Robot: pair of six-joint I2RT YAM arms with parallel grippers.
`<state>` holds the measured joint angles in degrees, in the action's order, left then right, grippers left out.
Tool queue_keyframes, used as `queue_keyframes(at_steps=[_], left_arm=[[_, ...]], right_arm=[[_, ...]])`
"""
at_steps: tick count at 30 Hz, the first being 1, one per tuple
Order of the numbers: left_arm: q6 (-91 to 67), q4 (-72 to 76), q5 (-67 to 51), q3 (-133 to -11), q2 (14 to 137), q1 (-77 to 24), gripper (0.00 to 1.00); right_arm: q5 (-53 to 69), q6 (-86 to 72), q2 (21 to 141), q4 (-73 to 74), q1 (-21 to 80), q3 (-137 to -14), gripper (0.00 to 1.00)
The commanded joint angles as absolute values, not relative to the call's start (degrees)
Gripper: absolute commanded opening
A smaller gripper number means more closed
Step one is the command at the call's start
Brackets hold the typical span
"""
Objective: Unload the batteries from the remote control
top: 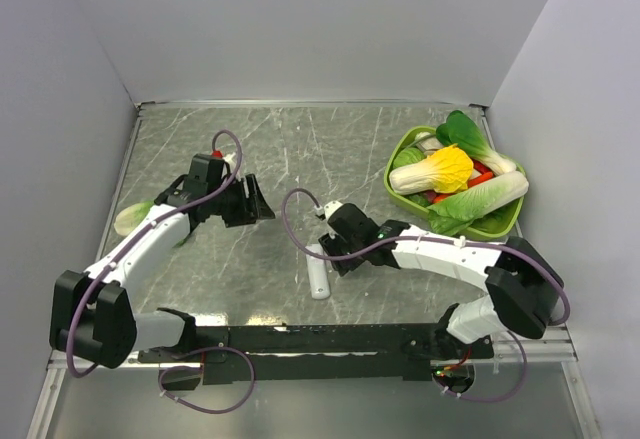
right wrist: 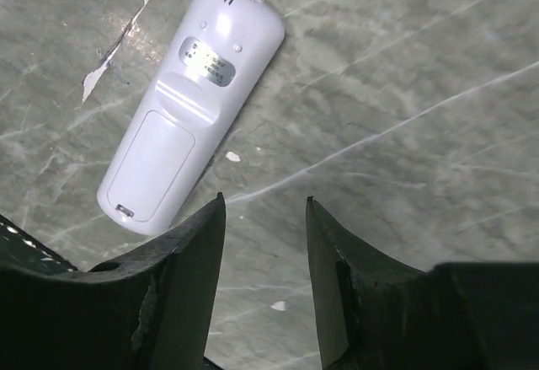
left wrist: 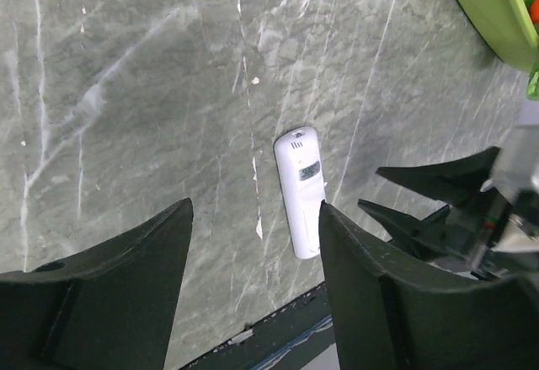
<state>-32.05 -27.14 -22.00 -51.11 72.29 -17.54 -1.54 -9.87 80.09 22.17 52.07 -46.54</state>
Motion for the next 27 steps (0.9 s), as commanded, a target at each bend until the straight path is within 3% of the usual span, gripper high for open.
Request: queue_keyframes(at_steps=[1, 12, 23, 27], left_arm=[[-31.5, -25.5, -24.5, -50.8, 71.7, -17.3, 0.66], [-34.2, -21.8, -37.3, -51.7, 80.2, -17.3, 0.62], [-35.5, -19.8, -38.6, -53.0, 86.5, -17.4, 0.61], [-34.8, -20.7, -37.5, -53.5, 87.5, -17.3, 0.61]], right_arm=[[0.7, -19.2, 80.3, 18.4, 51.9, -44.2, 0.48], [5.2, -27.2, 80.8, 8.0, 54.4, -38.8, 0.45], [5.4, -34.4, 85.6, 0.3, 61.2, -41.0, 0.43], [6.3, -37.3, 85.8, -5.6, 62.3, -40.3, 0.49]])
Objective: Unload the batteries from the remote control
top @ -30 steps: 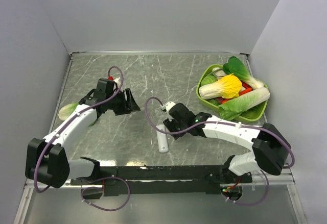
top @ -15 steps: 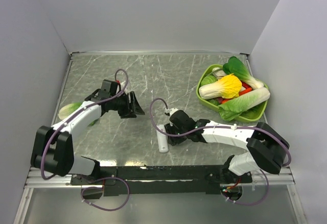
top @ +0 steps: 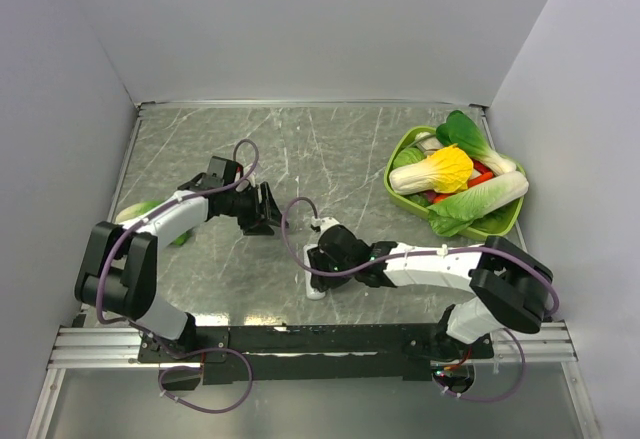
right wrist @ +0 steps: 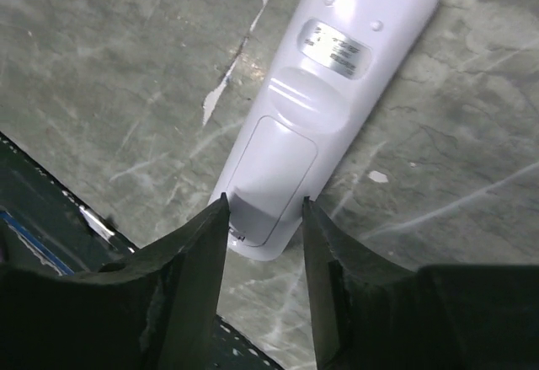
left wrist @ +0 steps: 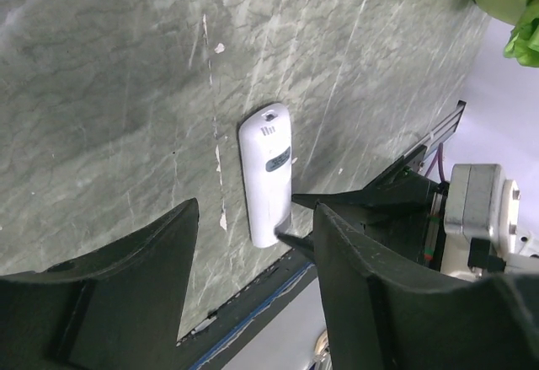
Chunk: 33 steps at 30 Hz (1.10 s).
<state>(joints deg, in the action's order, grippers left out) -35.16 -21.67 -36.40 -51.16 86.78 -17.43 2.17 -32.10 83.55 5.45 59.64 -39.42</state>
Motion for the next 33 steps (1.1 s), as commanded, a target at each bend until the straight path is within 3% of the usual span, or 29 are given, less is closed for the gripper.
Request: queue_keyframes(at_steps=[1, 9, 15, 22, 33], left_arm=[[-34.7, -20.6, -37.4, -53.5, 87.7, -17.3, 0.61], [-34.9, -20.4, -36.9, -52.9, 87.5, -17.4, 0.61], [-33.5, -23.8, -35.8, -55.0, 88.2, -17.9, 0.59], [-35.9, -20.8, -36.8, -50.5, 81.9, -17.1, 0.57], [-33.7, -22.9, -35.9, -45.6, 74.8, -12.0, 0.59]], right_arm=[[6.4, -37.7, 85.4, -5.8, 62.2, -40.4, 0.52], [7.6, -39.9, 82.0, -7.0, 62.2, -39.4, 0.57], [1.2, -25.0, 77.5, 3.3, 62.8, -42.2, 0.57], [-6.2, -1.8, 76.7, 6.8, 65.7, -44.2, 0.65], [-5.5, 4.6, 80.3, 5.3, 67.3, -45.7, 0.76]])
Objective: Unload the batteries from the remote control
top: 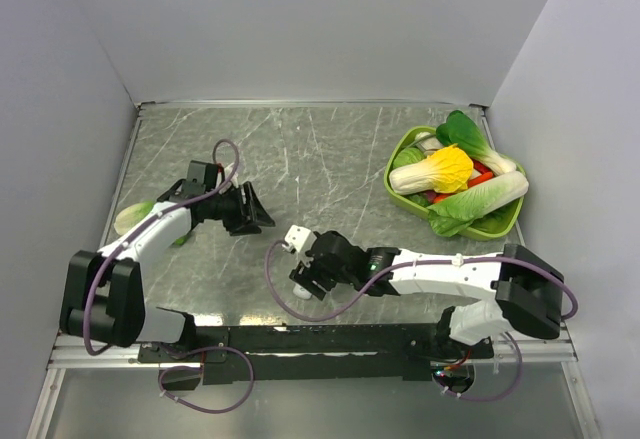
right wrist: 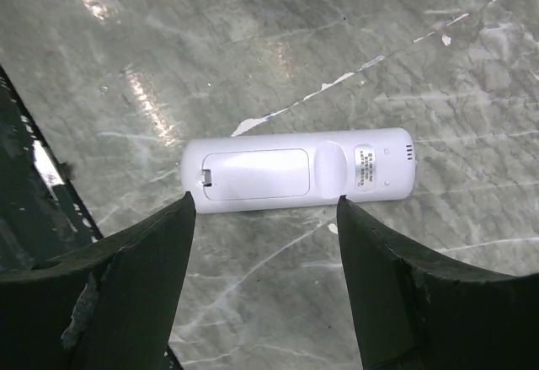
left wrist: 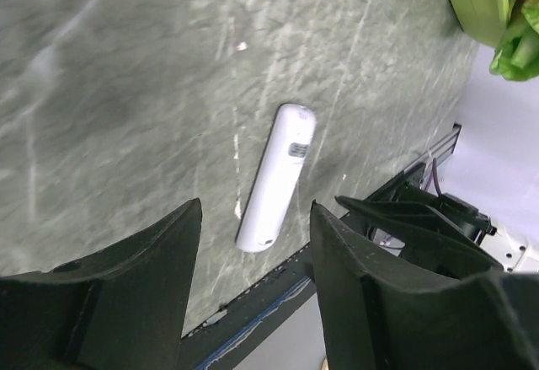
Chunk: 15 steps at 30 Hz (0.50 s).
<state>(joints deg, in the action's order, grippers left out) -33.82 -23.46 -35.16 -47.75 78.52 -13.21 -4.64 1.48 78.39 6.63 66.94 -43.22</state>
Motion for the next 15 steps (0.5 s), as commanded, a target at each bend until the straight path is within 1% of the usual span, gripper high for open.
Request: queue_keyframes(at_steps=[1, 15], left_arm=[[-34.0, -22.5, -36.5, -44.6, 74.5, -11.6, 0.59], [-33.4, -22.3, -38.5, -43.9, 75.4, -9.8, 0.58]], right_arm=[[-5.5, 4.6, 81.6, 5.4, 67.6, -46.3, 0.76], [-7.1, 6.2, 88.3, 4.7, 68.6, -48.8, 0.76]])
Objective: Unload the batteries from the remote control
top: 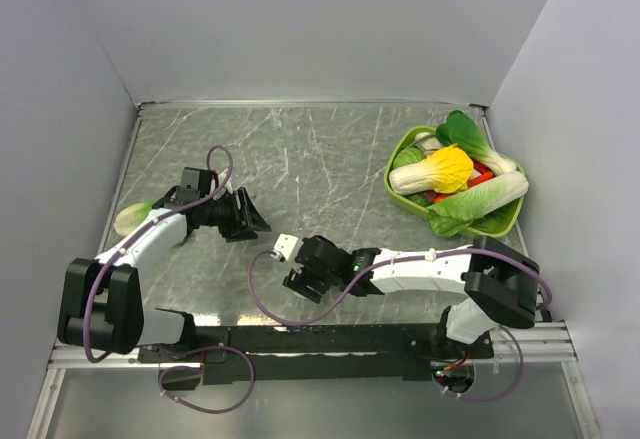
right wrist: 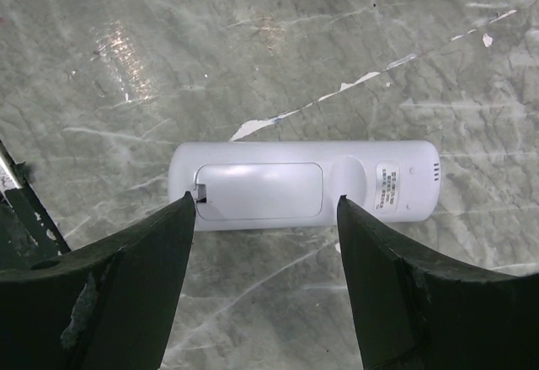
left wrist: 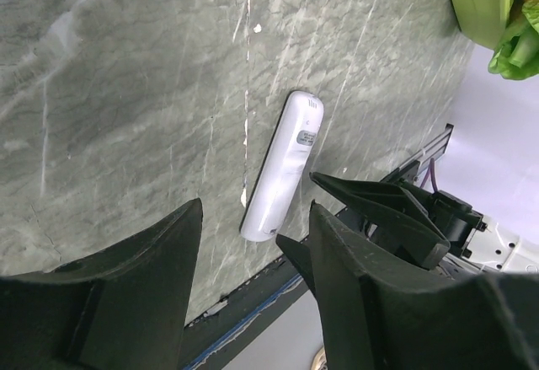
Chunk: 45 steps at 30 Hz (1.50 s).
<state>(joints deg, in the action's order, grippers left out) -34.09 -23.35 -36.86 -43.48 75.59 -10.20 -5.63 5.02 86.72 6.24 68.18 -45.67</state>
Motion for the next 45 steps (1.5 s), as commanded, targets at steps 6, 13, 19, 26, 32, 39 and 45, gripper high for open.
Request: queue_keyframes(at_steps=[6, 13, 19, 26, 32, 39, 45], left_arm=[[-33.2, -22.2, -38.7, -43.7, 75.5, -9.8, 0.58], [-33.2, -22.2, -38.7, -43.8, 75.8, -9.8, 0.58], [-33.2, -22.3, -38.4, -43.8, 75.8, -9.8, 0.58], [-33.1, -22.5, -38.0, -43.9, 75.8, -9.8, 0.58], [-33.1, -22.6, -37.9, -43.9, 75.8, -9.8, 0.58], [-33.2, -22.6, -37.8, -43.9, 75.9, -9.8, 0.58], [-33.1, -22.5, -37.8, -43.9, 76.0, -9.8, 0.58]], right_arm=[[-6.8, 5.9, 89.6, 4.7, 68.6, -49.6, 0.76], [-6.0, 5.4, 89.6, 4.6, 68.9, -49.1, 0.76], [-5.2, 5.1, 90.1, 4.7, 69.1, -49.3, 0.75], [-4.8, 5.3, 90.3, 5.0, 69.1, -49.3, 0.74], [-4.6, 4.6, 90.4, 5.5, 69.2, -49.2, 0.74], [-3.7, 4.0, 90.3, 5.5, 69.1, -49.5, 0.74], [-7.2, 4.9, 91.5, 7.0, 69.1, -49.7, 0.72]])
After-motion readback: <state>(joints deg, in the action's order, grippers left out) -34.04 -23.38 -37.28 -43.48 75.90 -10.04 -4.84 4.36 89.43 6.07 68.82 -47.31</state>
